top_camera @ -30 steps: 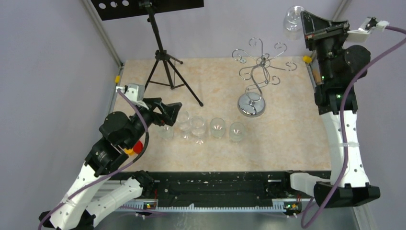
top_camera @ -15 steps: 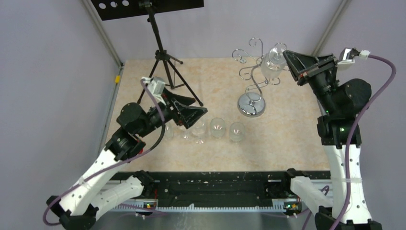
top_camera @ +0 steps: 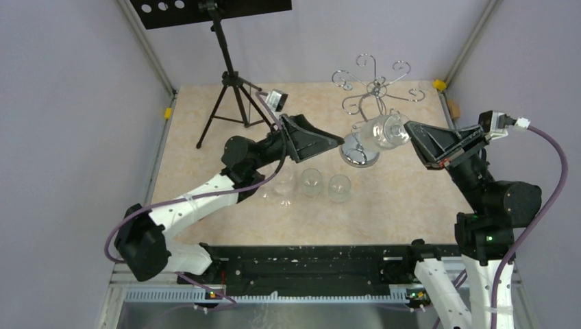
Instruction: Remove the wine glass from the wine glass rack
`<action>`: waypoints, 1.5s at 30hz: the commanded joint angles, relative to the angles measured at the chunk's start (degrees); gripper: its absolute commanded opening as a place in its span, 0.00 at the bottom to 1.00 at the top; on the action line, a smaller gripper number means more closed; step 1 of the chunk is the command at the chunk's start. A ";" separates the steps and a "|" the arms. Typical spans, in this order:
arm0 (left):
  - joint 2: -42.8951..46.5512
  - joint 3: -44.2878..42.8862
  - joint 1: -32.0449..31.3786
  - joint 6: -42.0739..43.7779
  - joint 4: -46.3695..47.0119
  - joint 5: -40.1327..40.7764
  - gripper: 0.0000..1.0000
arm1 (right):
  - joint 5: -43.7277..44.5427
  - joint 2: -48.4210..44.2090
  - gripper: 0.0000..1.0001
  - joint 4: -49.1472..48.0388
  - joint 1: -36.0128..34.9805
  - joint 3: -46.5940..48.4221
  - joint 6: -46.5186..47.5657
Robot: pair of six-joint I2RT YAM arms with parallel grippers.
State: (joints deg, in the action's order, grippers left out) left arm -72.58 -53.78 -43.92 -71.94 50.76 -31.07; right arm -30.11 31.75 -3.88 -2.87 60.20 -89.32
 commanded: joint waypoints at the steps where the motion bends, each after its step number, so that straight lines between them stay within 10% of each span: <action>1: -6.54 -7.13 -3.46 -13.71 19.33 -2.61 0.91 | -1.36 -2.80 0.00 -6.30 0.31 -1.45 -6.81; 12: -18.21 -13.80 -7.18 -24.57 31.98 -4.55 0.84 | -0.73 -4.53 0.00 -3.50 0.28 0.02 -5.91; 34: -7.63 -5.15 -6.62 -3.58 11.20 1.53 0.84 | 4.09 -5.53 0.00 2.03 0.28 0.76 -6.10; 45: -14.66 -12.48 -7.13 -17.29 24.65 -3.76 0.70 | 3.42 -6.07 0.00 -0.19 0.33 -2.25 -9.54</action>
State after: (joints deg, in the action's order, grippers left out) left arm -86.65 -62.70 -50.68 -83.42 66.81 -32.38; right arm -27.09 26.24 1.39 -2.85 58.74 -96.23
